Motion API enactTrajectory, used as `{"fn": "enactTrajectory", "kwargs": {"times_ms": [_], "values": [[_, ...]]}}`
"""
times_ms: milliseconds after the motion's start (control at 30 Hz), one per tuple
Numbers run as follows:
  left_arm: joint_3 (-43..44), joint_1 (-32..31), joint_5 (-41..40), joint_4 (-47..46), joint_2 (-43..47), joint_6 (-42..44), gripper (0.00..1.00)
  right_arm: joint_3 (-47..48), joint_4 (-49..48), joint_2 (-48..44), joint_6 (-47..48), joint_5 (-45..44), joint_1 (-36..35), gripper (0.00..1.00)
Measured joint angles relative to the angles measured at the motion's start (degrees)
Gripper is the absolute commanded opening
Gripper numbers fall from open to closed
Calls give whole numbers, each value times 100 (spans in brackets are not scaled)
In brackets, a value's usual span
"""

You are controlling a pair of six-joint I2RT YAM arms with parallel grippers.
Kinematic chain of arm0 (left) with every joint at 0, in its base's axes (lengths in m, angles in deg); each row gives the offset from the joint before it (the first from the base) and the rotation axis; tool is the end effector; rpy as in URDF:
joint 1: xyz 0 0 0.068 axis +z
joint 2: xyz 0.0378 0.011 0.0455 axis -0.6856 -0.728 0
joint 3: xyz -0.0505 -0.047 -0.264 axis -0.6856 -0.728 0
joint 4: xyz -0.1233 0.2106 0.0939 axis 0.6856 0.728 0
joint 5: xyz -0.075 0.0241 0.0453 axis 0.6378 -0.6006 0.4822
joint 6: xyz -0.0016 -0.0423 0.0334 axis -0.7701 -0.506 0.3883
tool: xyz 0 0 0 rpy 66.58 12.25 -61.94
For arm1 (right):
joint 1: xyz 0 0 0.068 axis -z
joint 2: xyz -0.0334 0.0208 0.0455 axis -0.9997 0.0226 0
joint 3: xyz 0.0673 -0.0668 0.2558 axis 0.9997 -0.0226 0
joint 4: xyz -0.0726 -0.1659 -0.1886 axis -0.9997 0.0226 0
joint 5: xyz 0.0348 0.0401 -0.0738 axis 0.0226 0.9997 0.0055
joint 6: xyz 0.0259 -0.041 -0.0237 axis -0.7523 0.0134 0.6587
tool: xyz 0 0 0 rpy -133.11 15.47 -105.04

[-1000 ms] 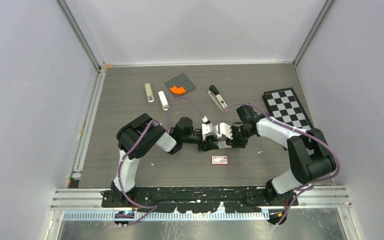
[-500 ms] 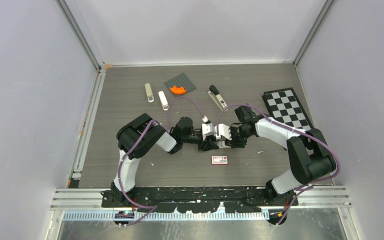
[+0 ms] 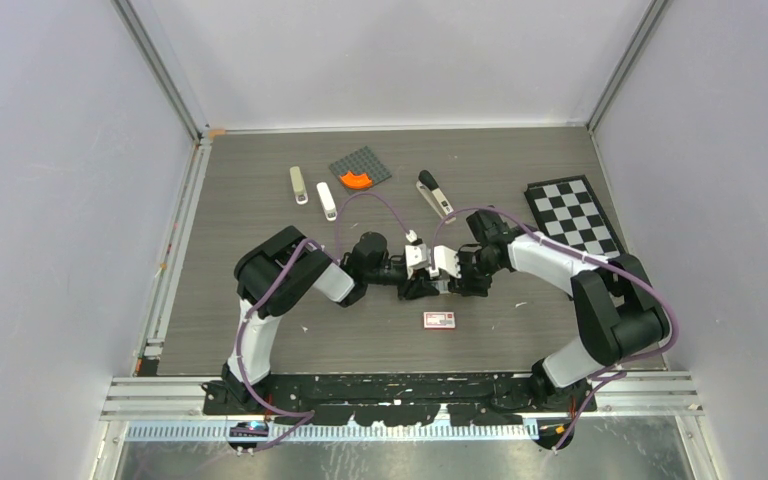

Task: Unload the staples from the stapler
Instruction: Close the staple box at the center of the board.

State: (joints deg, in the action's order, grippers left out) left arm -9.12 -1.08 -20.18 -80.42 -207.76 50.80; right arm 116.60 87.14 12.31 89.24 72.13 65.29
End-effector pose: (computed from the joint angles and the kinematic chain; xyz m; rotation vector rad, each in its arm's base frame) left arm 0.2496 -0.2783 0.0991 1.2953 1.4682 -1.1605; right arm 0.2393 0.1190 0.1597 -1.9956 1.7986 0.3518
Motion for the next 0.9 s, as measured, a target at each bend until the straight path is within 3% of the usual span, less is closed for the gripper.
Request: {"fn": "enactTrajectory", "kwargs": {"times_ms": [300,900], "values": [[37,2,-39,55,-4,4,33,11,107,-13,-188,203,201,69],[173,-37,-42,313,-9,48,39,9,367,-55,-7,260,505,45]]}}
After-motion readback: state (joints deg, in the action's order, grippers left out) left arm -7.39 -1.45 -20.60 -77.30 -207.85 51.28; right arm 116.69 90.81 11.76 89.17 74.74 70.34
